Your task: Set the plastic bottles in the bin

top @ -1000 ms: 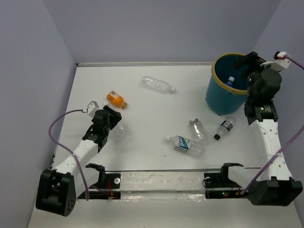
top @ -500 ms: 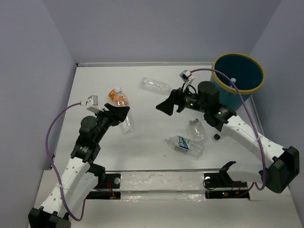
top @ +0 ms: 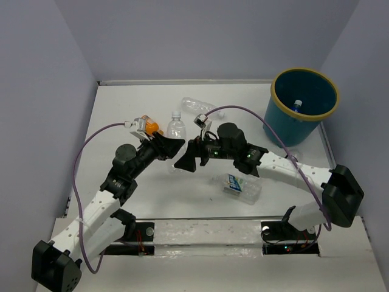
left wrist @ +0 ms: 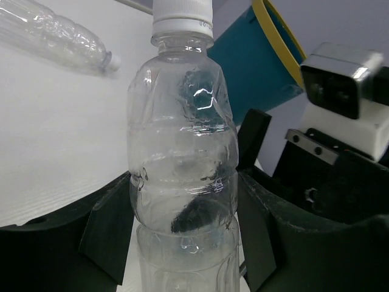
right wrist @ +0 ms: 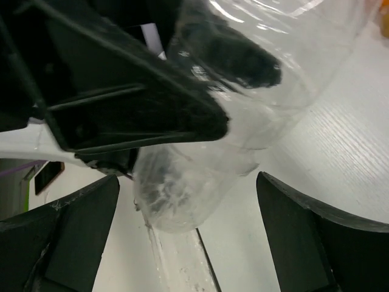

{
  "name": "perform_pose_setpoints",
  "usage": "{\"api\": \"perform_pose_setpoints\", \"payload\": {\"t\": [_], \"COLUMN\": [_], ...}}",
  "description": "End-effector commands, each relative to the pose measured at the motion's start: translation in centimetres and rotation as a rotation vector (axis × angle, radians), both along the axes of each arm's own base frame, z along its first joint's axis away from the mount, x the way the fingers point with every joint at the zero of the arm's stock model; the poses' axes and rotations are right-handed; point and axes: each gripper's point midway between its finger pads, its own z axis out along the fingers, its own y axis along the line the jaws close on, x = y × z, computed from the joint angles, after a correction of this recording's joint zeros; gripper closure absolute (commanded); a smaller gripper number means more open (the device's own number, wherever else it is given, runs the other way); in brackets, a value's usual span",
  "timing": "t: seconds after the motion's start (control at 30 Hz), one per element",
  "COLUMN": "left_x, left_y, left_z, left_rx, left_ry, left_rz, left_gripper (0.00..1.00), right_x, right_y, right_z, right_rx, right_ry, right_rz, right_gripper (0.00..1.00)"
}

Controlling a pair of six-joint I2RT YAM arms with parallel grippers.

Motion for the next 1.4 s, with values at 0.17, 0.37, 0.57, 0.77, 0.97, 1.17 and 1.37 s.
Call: {"api": "perform_pose_setpoints", "payload": {"t": [0.17,0.37,0.57,0.77,0.97,1.17,1.37], "left_x": [-0.5,-0.6,0.2,2.8,3.7,5.6,7.4], "left_y": [-0.3,-0.2,0.3,5.4,9.9,12.2,14.2], "left_z": [6.8,6.4,6.1,5.1,2.5,-2.9,-6.7], "left_rx": [-0.181,-0.202,-0.169,0.002,0.103,0.239,0.204], "left_ry": [-0.149,-0.133,-0.113,0.013,0.080,0.211,0.310], "left_rz": [-0.003,0.005,0.053,0.371,0.619,0.741,0.817], "left_gripper": [0.57,0.23,0.08,0.02,0.01,0.01,0.01], "right_x": [3.5,3.2,3.3,5.4,10.2,13.8,15.5], "right_y": [0.3,0.8,0.4,-3.8,-11.8,-24.7,-37.3], "right_z": [0.9,3.4,4.2,6.8,9.3,14.9,15.0], "right_rx": [0.159,0.299,0.329,0.311,0.201,0.019,-0.326], "right_ry": [-0.016,0.000,0.010,-0.075,-0.183,-0.382,-0.496], "right_rz": [-0.224,-0.208,-0.233,-0.383,-0.612,-1.092,-1.576], "right_gripper": [0.00,0.24,0.69,0.75,0.75,0.76,0.76]}}
